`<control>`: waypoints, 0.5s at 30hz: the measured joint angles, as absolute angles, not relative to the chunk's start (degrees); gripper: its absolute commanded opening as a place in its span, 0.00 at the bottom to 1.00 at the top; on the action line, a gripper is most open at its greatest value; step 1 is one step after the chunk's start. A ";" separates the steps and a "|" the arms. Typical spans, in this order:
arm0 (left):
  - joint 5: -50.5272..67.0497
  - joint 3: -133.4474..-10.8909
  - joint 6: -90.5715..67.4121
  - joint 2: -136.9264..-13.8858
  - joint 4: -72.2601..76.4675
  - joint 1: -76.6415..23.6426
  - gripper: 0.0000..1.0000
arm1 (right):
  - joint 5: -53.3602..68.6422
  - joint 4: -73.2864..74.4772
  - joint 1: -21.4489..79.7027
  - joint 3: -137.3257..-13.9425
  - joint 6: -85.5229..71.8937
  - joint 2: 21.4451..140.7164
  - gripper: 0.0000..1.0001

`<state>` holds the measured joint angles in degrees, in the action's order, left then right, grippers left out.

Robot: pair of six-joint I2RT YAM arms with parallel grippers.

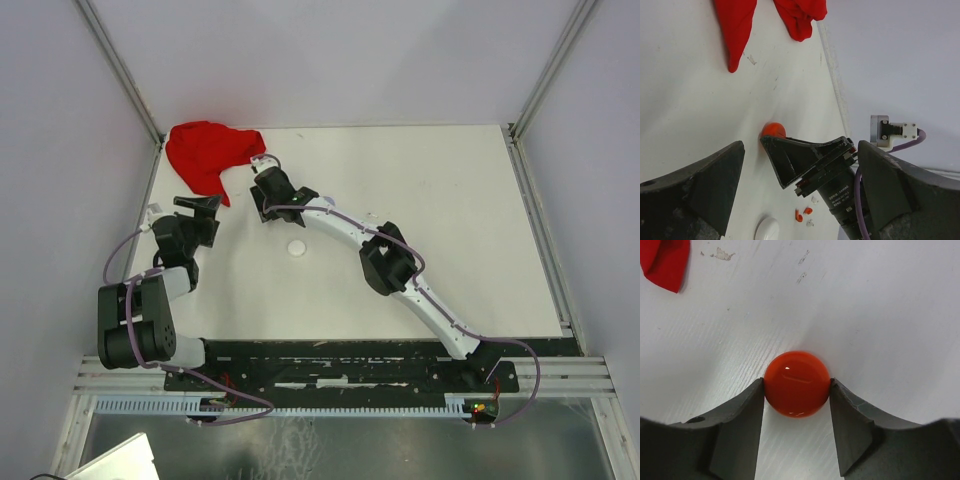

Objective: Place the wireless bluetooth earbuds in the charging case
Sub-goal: Pick up the charging case at the center of the board.

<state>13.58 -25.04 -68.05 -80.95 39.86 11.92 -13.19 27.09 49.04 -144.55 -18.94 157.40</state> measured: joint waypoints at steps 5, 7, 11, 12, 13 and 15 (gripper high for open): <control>14.44 -24.99 -68.05 -80.97 40.49 11.94 0.95 | -13.91 21.37 49.08 -137.99 -18.92 154.85 0.25; 15.49 -25.02 -68.03 -81.08 40.73 11.97 0.91 | -14.11 16.43 49.08 -129.45 -18.22 150.61 0.24; 18.59 -25.28 -67.99 -82.81 41.52 12.14 0.82 | -13.82 10.59 49.06 -117.30 -15.97 144.07 0.22; 19.64 -25.45 -67.99 -83.61 41.91 12.14 0.79 | -13.54 8.91 48.99 -114.74 -15.05 142.78 0.22; 20.69 -25.74 -67.99 -84.55 42.46 12.14 0.75 | -13.26 7.33 48.95 -111.94 -14.15 141.23 0.22; 22.74 -25.98 -68.03 -86.08 43.99 12.14 0.71 | -12.51 5.13 48.73 -107.53 -12.71 138.54 0.21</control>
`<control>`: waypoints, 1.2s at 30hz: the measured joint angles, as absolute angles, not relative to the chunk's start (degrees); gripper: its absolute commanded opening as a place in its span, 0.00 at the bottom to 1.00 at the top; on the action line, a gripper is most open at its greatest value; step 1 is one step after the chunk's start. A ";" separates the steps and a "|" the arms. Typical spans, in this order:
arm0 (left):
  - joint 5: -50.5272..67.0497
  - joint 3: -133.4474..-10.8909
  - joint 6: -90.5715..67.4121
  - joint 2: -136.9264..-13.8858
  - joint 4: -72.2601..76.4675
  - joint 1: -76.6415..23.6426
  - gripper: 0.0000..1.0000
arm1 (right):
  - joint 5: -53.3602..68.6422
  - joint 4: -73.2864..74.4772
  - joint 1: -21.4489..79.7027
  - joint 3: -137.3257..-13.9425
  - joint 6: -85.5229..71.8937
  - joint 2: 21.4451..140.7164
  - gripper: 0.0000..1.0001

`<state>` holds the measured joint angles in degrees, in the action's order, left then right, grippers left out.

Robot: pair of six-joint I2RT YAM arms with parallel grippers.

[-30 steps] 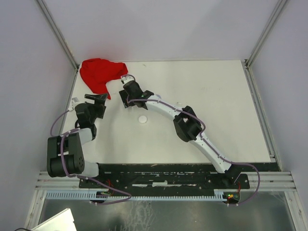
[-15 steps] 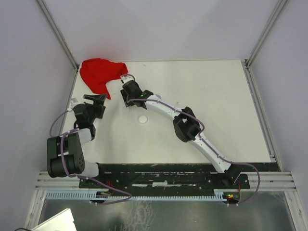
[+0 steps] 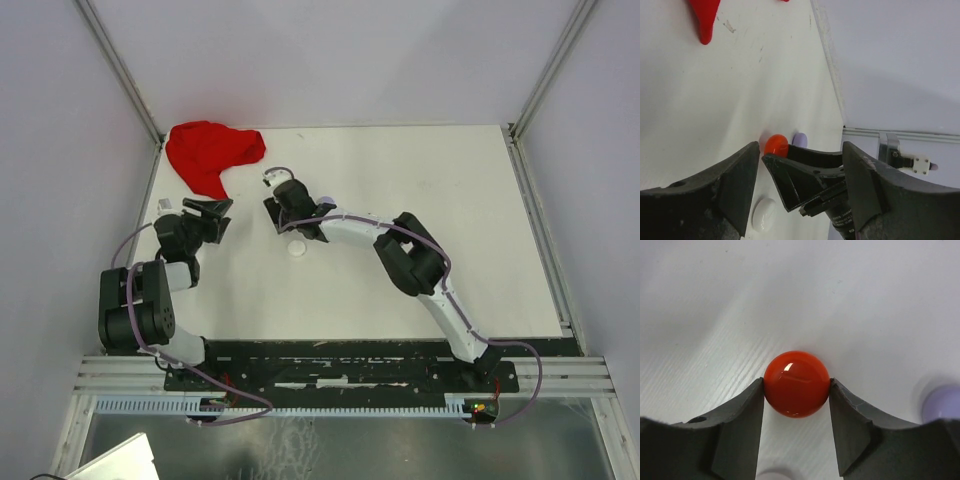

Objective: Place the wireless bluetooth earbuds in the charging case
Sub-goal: Pick up the charging case at the center of the board.

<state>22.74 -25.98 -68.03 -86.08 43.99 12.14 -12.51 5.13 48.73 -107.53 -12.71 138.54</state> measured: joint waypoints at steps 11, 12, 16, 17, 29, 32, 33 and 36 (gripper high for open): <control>33.12 -29.65 -70.61 -94.41 54.02 8.91 0.59 | 2.09 -8.47 44.49 -85.71 -7.03 119.13 0.21; 33.63 -29.93 -70.98 -94.91 54.65 8.25 0.62 | 4.21 -9.54 43.55 -83.66 -6.46 117.25 0.21; 36.34 -32.05 -72.47 -97.95 57.43 4.75 0.73 | 13.15 -11.88 39.07 -75.79 -4.60 110.72 0.19; 37.04 -32.84 -72.84 -98.76 57.78 3.79 0.75 | 14.70 -12.08 38.04 -74.37 -4.12 109.73 0.19; 42.78 -39.90 -73.23 -105.86 59.90 -6.83 0.80 | 24.23 -9.19 36.36 -63.33 1.78 103.90 0.19; 43.38 -39.90 -73.14 -106.15 59.37 -8.58 0.79 | 24.82 -9.15 36.36 -62.11 2.00 102.76 0.19; 43.55 -39.88 -73.14 -106.15 59.16 -8.99 0.79 | 24.99 -9.15 36.36 -62.00 2.04 102.43 0.18; 43.68 -39.29 -73.03 -106.15 58.98 -10.57 0.77 | 25.28 -9.41 36.36 -62.00 2.13 101.82 0.18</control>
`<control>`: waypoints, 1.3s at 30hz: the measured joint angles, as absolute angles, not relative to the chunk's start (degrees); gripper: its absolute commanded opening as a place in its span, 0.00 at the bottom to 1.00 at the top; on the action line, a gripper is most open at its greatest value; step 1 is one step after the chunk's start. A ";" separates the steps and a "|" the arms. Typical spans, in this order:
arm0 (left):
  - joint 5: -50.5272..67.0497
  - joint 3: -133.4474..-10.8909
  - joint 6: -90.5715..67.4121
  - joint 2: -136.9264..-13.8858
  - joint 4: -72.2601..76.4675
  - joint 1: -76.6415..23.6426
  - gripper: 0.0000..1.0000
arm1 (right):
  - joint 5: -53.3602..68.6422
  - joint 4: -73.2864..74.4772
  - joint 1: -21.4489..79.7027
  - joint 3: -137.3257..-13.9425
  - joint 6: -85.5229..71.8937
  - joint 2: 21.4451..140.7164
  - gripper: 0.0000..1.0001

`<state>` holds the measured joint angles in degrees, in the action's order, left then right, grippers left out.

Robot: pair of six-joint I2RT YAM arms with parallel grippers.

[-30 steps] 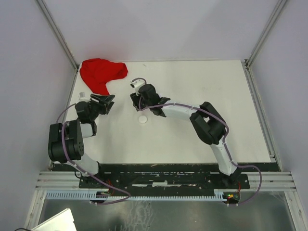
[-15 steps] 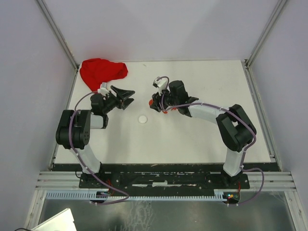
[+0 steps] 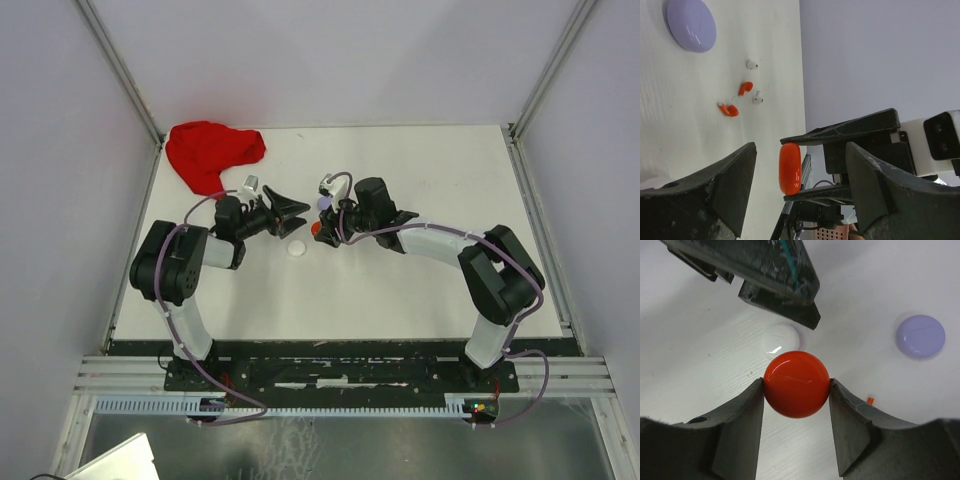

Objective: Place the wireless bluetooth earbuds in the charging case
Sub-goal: Pick up the charging case at the center of the board.

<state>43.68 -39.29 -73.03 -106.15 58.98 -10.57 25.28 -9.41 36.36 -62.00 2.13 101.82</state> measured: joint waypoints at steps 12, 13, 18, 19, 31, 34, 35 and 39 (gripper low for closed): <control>44.03 -36.12 -71.96 -106.24 58.83 -13.98 0.69 | 25.50 -9.37 36.32 -62.00 3.29 101.54 0.18; 44.03 -36.01 -71.94 -106.24 58.83 -14.09 0.68 | 25.50 -9.37 36.32 -62.00 3.33 101.54 0.18; 44.05 -35.81 -71.96 -106.24 58.89 -14.68 0.62 | 25.50 -9.37 36.32 -62.00 3.33 101.54 0.18; 44.05 -35.81 -71.96 -106.26 58.96 -14.79 0.61 | 25.50 -9.37 36.32 -62.00 3.33 101.54 0.18; 44.07 -35.81 -72.05 -108.22 62.13 -15.64 0.48 | 25.50 -9.41 36.25 -62.00 3.33 101.54 0.18; 44.10 -35.81 -72.05 -108.22 62.76 -15.64 0.44 | 25.52 -9.41 36.18 -62.00 3.31 101.54 0.18; 44.10 -35.81 -72.07 -108.22 62.96 -15.62 0.43 | 25.50 -9.41 36.18 -62.00 3.31 101.54 0.18; 44.10 -35.81 -72.14 -108.25 63.88 -15.64 0.41 | 25.54 -9.43 36.14 -62.00 3.31 101.54 0.18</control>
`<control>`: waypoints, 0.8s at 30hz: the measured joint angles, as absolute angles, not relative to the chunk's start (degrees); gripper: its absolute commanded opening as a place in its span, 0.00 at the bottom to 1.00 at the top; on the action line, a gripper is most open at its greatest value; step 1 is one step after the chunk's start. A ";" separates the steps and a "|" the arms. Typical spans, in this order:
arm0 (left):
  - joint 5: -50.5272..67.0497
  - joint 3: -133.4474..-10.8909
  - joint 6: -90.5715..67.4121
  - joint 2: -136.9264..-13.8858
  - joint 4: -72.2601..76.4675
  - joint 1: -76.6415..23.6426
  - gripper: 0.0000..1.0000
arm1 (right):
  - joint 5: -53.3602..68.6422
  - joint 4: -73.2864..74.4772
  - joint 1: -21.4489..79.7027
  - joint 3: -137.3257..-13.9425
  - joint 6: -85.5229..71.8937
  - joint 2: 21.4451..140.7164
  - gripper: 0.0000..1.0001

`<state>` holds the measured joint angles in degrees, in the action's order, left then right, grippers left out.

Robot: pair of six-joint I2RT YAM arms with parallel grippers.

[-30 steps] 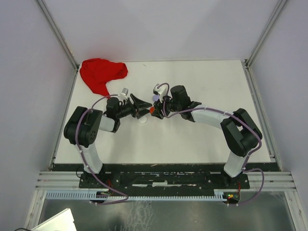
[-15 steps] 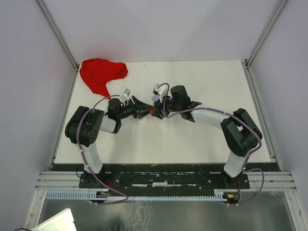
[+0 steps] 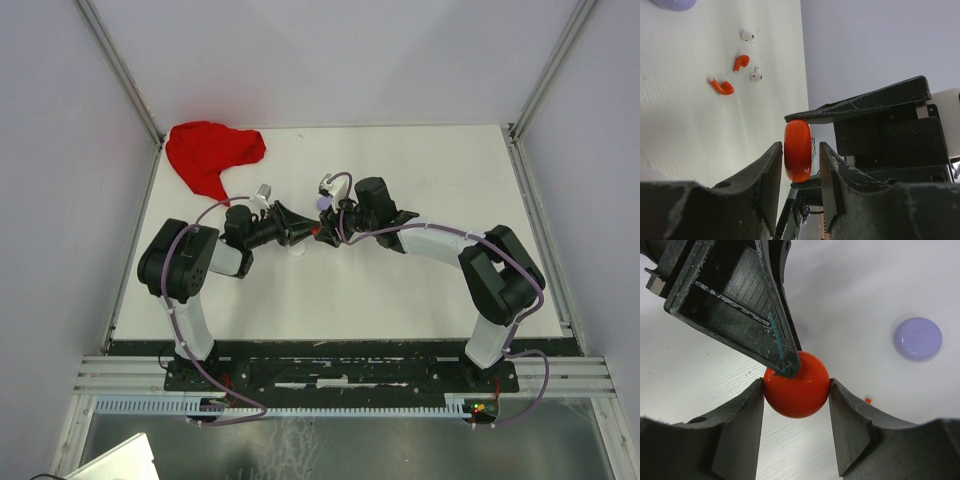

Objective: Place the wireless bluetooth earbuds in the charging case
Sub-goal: Pick up the charging case at the center of the board.

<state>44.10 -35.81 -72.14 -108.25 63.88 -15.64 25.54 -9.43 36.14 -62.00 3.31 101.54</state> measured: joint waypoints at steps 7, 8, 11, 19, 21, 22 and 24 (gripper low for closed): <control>43.90 -35.81 -72.64 -108.71 64.99 -15.62 0.32 | 25.71 -9.76 35.88 -62.00 3.31 101.54 0.18; 43.92 -35.81 -72.77 -108.88 65.17 -15.62 0.29 | 25.71 -9.74 35.88 -62.00 3.31 101.54 0.18; 43.94 -35.81 -73.23 -109.06 65.52 -15.62 0.17 | 25.69 -9.67 35.88 -62.00 3.31 101.54 0.19; 43.92 -35.81 -73.54 -109.56 67.20 -15.64 0.03 | 25.58 -9.85 35.70 -61.91 2.31 100.97 0.81; 43.92 -35.81 -73.56 -109.86 67.66 -15.64 0.03 | 25.26 -10.57 35.33 -61.06 1.39 99.55 0.87; 43.90 -35.81 -73.58 -109.97 67.68 -15.62 0.03 | 24.88 -11.14 34.94 -60.18 0.64 98.24 0.88; 43.86 -35.81 -73.63 -110.02 67.77 -15.62 0.03 | 23.33 -12.05 34.11 -58.83 -1.21 95.64 0.92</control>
